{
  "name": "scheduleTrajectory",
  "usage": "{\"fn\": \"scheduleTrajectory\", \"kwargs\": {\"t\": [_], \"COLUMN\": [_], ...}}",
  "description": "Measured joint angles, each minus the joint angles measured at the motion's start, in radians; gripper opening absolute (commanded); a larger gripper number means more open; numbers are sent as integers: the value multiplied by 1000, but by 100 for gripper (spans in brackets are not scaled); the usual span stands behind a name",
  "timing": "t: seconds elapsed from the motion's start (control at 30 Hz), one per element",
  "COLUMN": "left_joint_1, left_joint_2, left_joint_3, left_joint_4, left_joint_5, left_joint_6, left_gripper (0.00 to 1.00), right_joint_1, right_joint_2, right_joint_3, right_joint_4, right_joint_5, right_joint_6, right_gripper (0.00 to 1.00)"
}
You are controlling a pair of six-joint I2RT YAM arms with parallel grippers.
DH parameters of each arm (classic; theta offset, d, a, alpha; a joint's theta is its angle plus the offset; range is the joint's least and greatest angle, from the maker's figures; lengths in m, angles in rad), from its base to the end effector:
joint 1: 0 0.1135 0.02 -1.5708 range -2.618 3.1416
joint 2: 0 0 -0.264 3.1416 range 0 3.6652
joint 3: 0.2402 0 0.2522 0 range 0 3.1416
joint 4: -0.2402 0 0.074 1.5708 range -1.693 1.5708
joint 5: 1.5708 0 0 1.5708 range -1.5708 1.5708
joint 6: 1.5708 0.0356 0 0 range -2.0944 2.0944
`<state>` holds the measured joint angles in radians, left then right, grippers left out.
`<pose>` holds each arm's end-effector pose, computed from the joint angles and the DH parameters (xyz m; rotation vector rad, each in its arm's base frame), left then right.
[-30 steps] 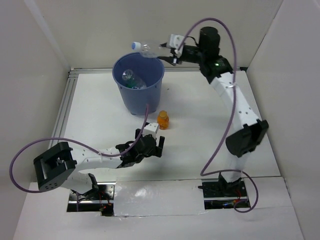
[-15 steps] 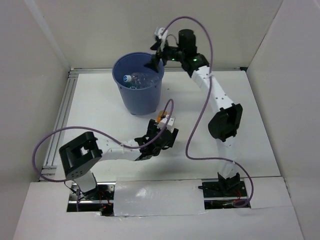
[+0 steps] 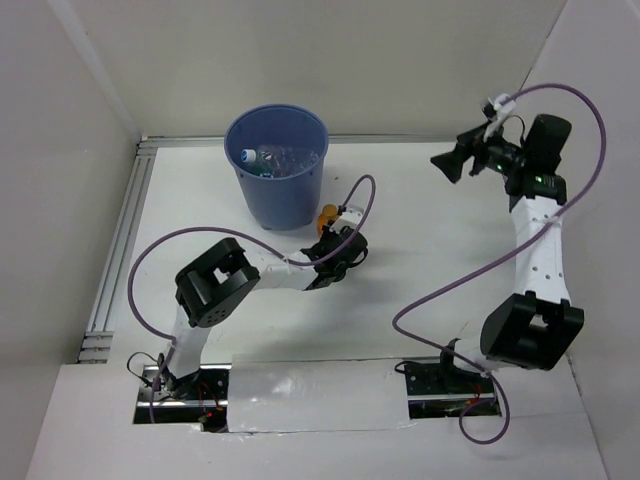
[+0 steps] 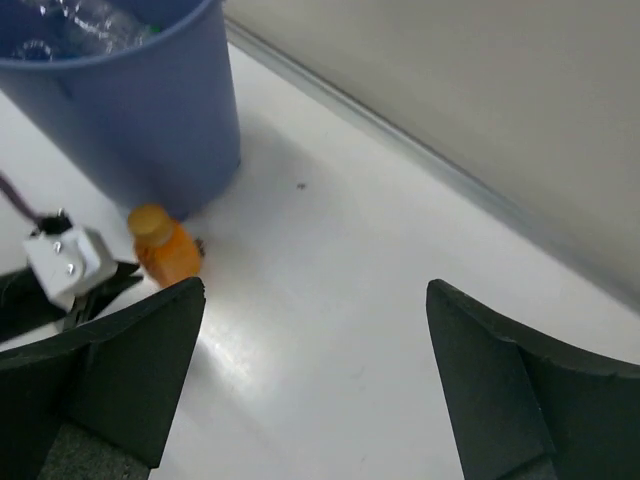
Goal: Put the plastic bottles in the bin
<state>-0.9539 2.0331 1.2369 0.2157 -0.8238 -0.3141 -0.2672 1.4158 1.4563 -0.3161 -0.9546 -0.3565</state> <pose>0.2724 -0.3389 0.1628 0.1721 1.9455 0.0610 0.3092 -0.0545 0.4185 -0.7086 1.5973 0.4233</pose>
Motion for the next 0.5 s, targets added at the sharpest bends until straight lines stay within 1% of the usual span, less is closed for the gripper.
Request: {"fn": "scheduleTrajectory", "kwargs": {"t": [0.03, 0.07, 0.1, 0.2, 0.27, 0.37, 0.47, 0.5], "left_joint_1": [5, 6, 6, 4, 1, -14, -50, -60], "left_joint_2": [0, 0, 0, -17, -68, -200, -353, -404], "left_joint_3": [3, 7, 10, 10, -16, -61, -72, -69], "left_joint_4": [-4, -13, -22, -46, -58, -58, -43, -30], "left_joint_5": [0, 2, 6, 30, 54, 88, 113, 120], "left_joint_6": [2, 1, 5, 19, 25, 50, 85, 101], "left_gripper": [8, 3, 0, 0, 0, 0, 0, 0], "right_joint_1": [-35, -63, -90, -152, -169, -171, -171, -171], "right_joint_2": [-23, -34, -39, -37, -37, -38, -38, -38], "right_joint_3": [-39, -67, -91, -140, -161, -188, -220, -230], "right_joint_4": [-14, -26, -35, -95, -146, -196, -229, -237], "right_joint_5": [-28, -55, -80, -144, -182, -226, -248, -253], "right_joint_6": [-9, -20, -32, -74, -111, -160, -196, -203], "right_gripper": [97, 95, 92, 89, 85, 84, 84, 100]}}
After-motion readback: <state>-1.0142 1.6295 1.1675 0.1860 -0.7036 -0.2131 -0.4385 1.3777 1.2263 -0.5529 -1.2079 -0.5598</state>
